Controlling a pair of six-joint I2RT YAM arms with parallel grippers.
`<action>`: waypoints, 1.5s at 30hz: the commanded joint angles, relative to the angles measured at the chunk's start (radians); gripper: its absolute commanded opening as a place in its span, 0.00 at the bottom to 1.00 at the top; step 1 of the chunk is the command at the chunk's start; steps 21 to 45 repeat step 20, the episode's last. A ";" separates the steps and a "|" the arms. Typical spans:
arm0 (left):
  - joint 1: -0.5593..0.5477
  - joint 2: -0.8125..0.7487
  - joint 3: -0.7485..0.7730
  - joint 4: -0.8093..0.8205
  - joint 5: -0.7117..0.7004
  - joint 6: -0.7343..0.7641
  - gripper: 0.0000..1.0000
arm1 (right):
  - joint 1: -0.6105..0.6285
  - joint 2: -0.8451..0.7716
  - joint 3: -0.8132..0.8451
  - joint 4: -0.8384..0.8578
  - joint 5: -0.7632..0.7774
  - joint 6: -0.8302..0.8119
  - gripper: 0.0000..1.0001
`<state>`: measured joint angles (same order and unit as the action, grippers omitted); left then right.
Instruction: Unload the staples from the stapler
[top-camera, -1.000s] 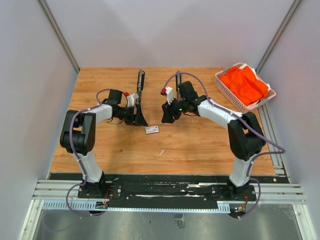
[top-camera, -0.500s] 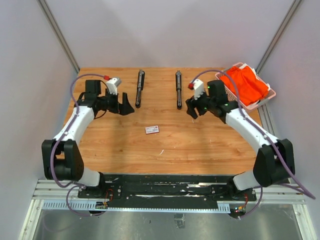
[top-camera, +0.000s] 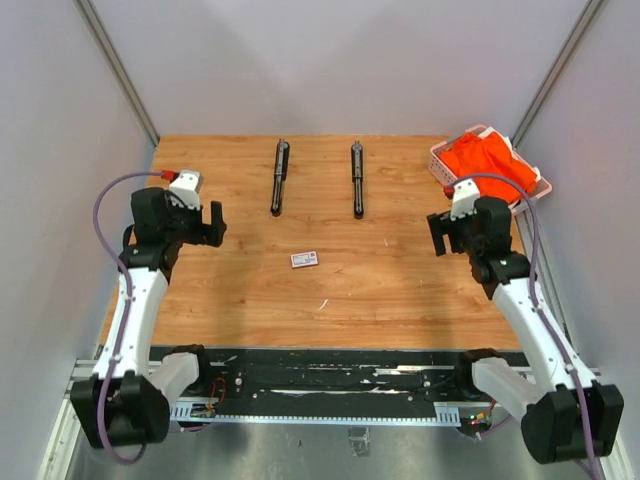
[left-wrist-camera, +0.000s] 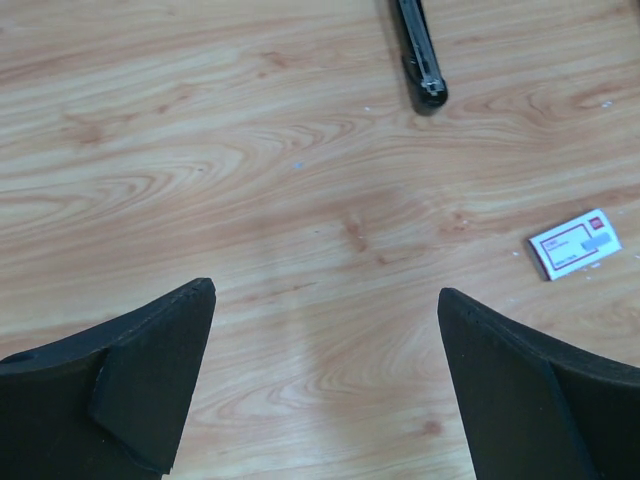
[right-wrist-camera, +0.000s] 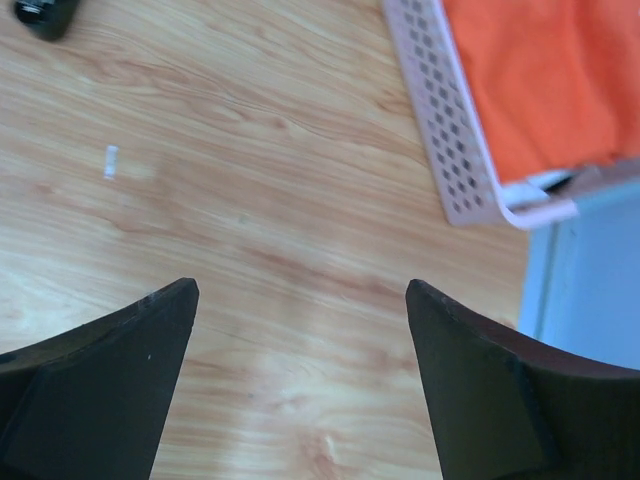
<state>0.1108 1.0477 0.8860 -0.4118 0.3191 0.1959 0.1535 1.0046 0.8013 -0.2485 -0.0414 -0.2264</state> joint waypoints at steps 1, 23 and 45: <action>0.007 -0.165 -0.091 0.087 -0.165 0.025 0.98 | -0.072 -0.116 -0.073 0.006 0.148 0.013 0.90; 0.008 -0.432 -0.334 0.168 -0.134 0.017 0.98 | -0.092 -0.432 -0.377 0.172 0.187 0.005 0.90; 0.008 -0.432 -0.334 0.168 -0.134 0.017 0.98 | -0.092 -0.432 -0.377 0.172 0.187 0.005 0.90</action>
